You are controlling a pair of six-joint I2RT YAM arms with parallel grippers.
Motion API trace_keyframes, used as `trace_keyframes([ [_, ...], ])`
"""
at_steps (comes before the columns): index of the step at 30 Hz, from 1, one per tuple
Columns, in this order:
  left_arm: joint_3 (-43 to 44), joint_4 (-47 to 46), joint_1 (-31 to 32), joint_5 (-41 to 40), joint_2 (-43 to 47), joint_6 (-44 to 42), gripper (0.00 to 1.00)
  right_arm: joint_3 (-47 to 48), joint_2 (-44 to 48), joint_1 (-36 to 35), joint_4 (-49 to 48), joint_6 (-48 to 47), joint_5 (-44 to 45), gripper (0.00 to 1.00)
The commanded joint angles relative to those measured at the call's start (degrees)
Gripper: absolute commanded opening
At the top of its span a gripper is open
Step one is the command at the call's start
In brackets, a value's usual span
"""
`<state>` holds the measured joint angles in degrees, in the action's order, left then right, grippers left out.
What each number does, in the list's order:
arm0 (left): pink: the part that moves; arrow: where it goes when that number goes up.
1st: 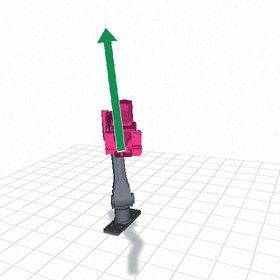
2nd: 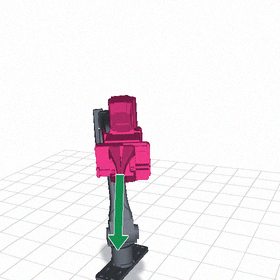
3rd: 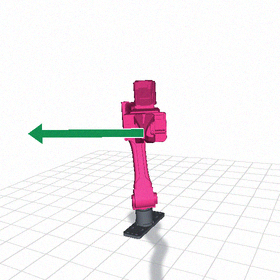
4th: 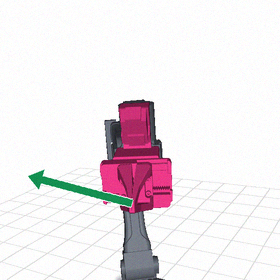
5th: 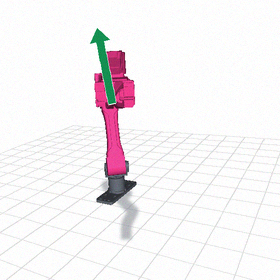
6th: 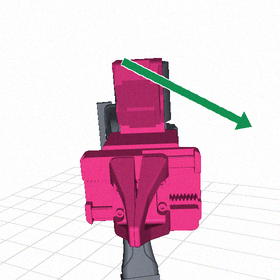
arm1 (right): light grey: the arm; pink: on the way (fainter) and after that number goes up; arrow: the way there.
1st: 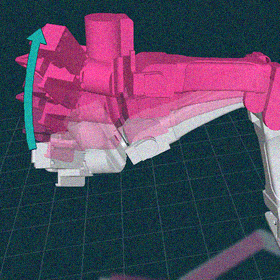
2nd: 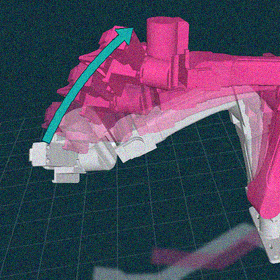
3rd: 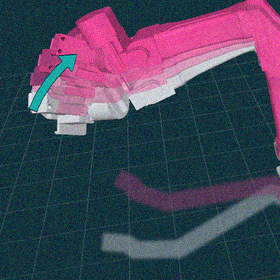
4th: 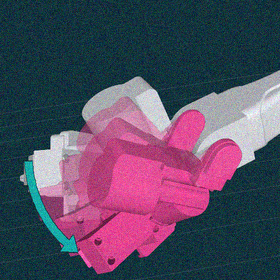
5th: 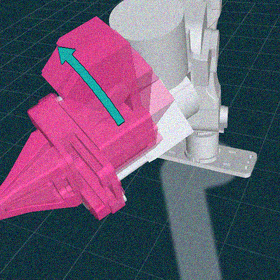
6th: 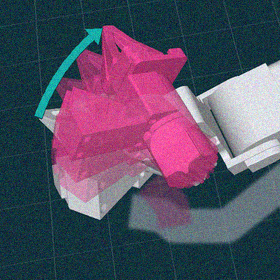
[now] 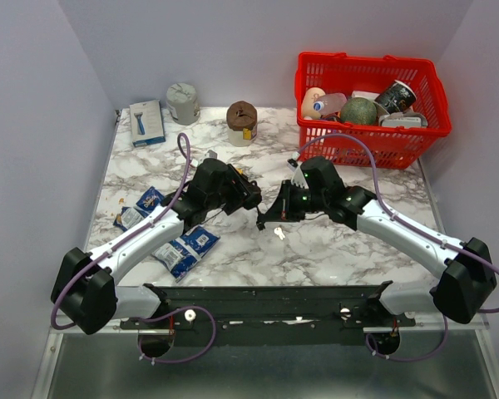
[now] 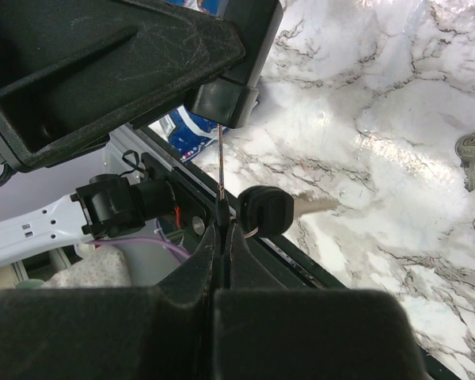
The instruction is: Unlock with the key
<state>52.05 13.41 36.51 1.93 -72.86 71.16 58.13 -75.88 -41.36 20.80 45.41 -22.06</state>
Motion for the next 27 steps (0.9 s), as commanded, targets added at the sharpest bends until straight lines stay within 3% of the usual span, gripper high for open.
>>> trace_keyframes([
  [1,1.8,-2.6,0.3,-0.4,2.5,0.4,0.00,1.8,-1.1,-0.3,0.9,0.0,1.4,0.01],
  [27,1.8,-2.7,0.3,-0.1,2.2,0.3,0.00,3.7,-1.8,-0.2,-0.3,-1.4,6.9,0.01],
])
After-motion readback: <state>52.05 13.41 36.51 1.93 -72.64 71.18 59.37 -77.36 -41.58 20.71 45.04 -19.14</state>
